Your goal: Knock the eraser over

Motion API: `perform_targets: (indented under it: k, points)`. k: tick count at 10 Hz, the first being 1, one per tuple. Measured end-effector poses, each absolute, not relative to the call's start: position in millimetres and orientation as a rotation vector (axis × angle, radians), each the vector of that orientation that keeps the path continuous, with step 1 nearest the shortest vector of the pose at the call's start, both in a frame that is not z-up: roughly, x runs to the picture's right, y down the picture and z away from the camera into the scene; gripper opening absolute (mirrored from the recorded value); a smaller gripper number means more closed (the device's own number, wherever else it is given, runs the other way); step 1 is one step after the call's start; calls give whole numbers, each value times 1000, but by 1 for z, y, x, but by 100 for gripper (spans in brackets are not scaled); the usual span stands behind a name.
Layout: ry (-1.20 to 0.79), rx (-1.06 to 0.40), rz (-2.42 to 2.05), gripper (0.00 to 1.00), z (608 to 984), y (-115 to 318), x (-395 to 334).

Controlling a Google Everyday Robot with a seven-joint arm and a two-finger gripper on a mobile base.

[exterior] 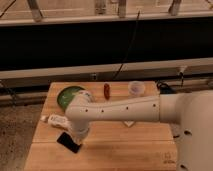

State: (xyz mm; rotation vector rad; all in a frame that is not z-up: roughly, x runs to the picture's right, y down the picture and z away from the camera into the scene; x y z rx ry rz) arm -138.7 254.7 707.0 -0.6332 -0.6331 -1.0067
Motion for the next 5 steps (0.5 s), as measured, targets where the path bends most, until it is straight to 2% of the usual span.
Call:
perform_targets:
  k: [1, 3, 5]
  points:
    - [-639, -632, -1014, 0, 708, 254, -141]
    - [-647, -618, -1015, 7, 708, 254, -144]
    - [-659, -620, -1010, 2, 697, 253, -143]
